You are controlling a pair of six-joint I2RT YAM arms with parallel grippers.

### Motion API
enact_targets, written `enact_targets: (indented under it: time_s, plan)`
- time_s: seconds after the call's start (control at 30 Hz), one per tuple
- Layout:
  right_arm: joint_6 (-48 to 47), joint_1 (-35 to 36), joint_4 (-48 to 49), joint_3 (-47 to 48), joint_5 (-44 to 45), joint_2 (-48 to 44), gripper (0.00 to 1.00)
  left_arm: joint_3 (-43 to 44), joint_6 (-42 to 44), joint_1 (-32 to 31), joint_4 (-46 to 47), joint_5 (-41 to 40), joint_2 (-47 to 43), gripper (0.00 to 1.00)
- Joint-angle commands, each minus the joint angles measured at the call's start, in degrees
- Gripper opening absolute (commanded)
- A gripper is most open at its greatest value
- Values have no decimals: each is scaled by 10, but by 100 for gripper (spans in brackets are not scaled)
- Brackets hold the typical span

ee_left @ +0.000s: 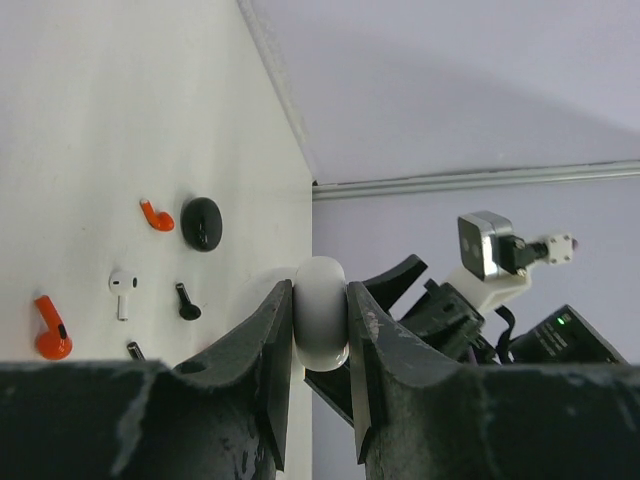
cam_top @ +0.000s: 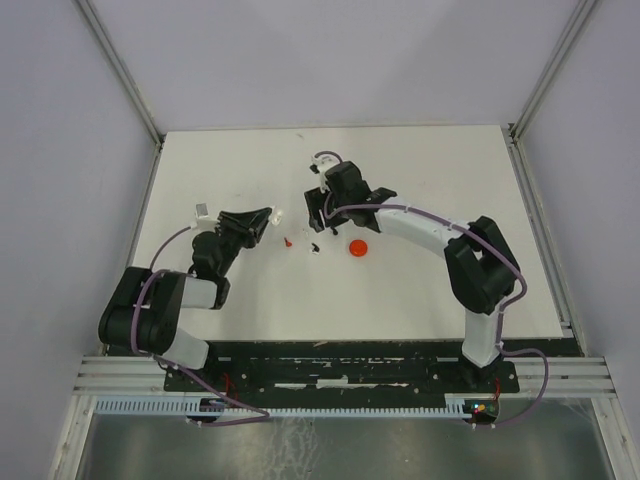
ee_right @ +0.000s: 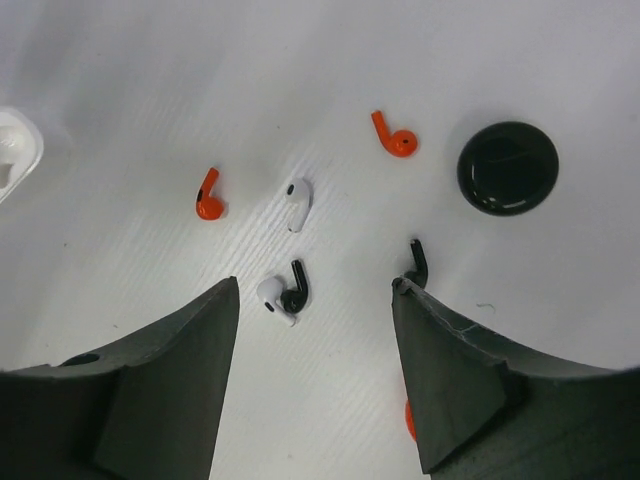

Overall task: Insert the wireless bluetooth earbuds into the charging case
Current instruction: Pick up the earbud from the center of the board.

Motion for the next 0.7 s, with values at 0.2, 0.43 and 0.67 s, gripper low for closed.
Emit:
enact_targets:
  time_s: [0.2,0.43,0.67]
  plan:
    - [-31,23,-127,196,16,151,63,-66,-26,24,-23,-91,-112,3]
    - [-44,29,-173,270,27,207,59,-74,-23,36,-55,-93,-149,3]
    - [-50,30,-182,291,25,227,57,-75,-24,40,-56,-82,-149,3]
